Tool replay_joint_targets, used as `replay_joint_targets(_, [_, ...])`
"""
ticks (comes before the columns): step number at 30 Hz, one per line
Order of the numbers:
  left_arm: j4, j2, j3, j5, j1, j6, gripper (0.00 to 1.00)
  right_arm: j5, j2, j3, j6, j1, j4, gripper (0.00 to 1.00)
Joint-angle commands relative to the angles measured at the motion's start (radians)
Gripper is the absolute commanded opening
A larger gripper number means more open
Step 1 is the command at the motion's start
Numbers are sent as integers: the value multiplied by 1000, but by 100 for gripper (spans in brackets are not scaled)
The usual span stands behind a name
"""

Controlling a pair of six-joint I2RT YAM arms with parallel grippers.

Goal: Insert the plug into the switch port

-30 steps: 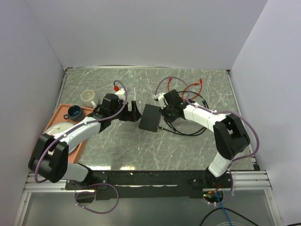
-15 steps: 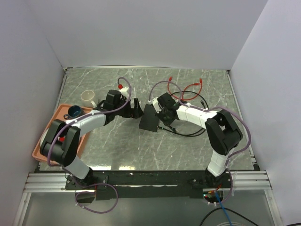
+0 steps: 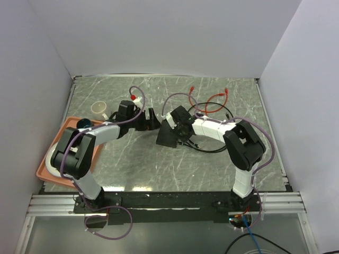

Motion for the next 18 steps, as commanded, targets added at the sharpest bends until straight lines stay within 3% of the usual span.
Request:
replay_joint_targets(1, [55,16,1,33,8,-35,99,34,9,45,-8,44,35,0])
replay_joint_targets(10, [63,48,-15,63,59,-45,99,19,-5,94,-23,156,12,0])
replay_joint_targets(18, [74,89,-15,54,85,-59,99,-21,-17,108,13,176,1,0])
